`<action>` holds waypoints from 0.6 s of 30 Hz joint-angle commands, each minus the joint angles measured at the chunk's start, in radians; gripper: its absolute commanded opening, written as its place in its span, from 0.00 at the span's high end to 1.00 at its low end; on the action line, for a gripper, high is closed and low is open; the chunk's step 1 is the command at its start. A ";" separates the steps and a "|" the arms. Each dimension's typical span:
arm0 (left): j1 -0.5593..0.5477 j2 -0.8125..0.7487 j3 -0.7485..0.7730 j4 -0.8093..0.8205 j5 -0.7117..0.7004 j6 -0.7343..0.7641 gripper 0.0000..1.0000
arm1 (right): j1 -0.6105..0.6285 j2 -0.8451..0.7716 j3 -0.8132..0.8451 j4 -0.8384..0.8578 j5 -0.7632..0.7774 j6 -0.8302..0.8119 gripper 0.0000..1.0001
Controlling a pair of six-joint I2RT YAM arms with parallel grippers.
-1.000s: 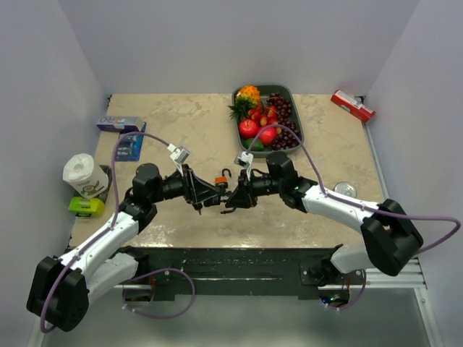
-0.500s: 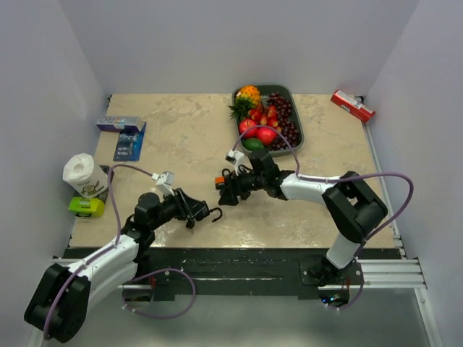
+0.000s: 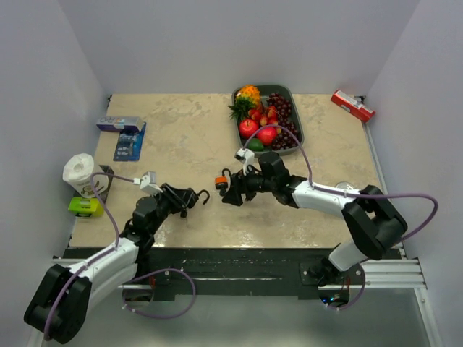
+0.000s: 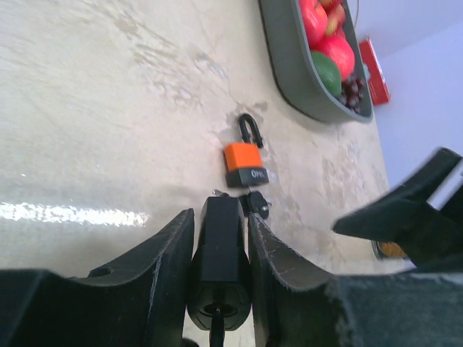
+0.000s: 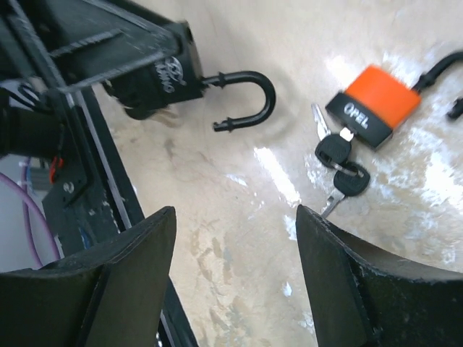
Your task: Unlock with the key
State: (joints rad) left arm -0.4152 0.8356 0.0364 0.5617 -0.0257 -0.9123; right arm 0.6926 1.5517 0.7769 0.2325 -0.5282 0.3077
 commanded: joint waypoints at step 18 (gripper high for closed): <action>0.000 0.494 0.032 0.469 -0.372 -0.103 1.00 | -0.004 -0.419 -0.047 -0.093 0.188 0.036 0.25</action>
State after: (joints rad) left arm -0.4152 1.2423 0.0368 0.8669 -0.2935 -0.9878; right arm 0.6926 1.1732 0.7395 0.1707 -0.3794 0.3397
